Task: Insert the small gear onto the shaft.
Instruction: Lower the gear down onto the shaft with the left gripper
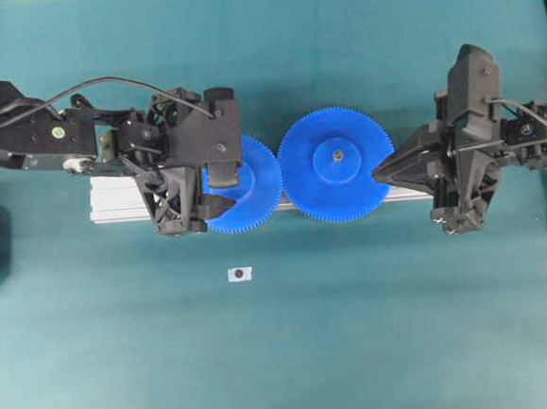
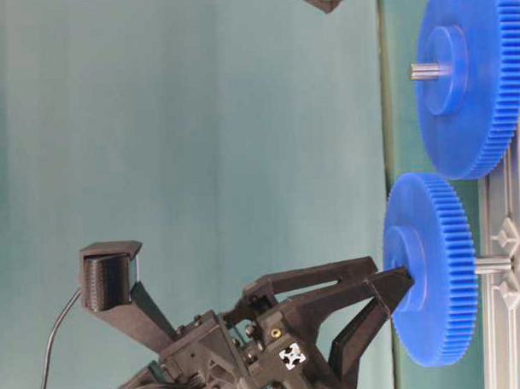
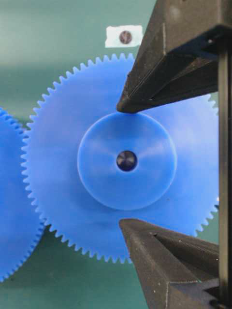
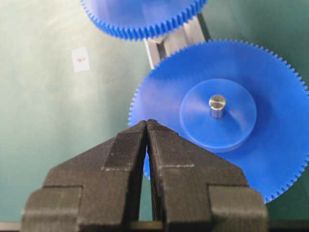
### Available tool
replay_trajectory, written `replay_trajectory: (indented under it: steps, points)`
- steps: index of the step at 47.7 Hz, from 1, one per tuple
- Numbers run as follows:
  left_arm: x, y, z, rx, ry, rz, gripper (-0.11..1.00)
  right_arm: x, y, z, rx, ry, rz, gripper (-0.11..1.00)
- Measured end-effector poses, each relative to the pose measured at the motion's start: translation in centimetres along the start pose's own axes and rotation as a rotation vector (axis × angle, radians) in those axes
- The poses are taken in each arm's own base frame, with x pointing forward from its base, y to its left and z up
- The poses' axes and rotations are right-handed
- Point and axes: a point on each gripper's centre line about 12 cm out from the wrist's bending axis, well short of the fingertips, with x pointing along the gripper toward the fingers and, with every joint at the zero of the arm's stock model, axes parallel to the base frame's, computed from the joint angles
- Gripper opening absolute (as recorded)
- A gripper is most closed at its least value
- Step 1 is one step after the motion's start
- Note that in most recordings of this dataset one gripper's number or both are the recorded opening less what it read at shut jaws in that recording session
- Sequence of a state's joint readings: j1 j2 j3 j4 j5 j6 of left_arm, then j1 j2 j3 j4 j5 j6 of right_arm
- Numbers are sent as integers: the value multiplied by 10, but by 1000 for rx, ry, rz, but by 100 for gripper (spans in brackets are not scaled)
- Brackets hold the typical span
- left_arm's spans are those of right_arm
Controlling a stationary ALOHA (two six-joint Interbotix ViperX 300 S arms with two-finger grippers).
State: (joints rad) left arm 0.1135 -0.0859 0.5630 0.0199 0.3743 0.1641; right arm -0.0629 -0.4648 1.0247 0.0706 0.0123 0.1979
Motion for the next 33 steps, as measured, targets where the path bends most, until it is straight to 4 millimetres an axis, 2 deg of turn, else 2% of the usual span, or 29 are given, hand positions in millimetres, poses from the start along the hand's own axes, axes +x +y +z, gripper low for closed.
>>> replay_trajectory:
  steps: [18, 22, 28, 33]
  points:
    - [1, -1, -7, -20, 18, -4, 86, 0, 0, 0, 0, -2, 0, 12]
    - [-3, -1, -3, -32, 0, 0, 86, 0, 0, 1, -2, -2, 0, 12]
    - [-15, 0, 16, -39, -83, 7, 85, 0, 0, 1, 0, -9, 2, 12]
    - [-18, -2, 17, -38, -105, 6, 83, 0, 0, 0, 0, -18, 3, 12]
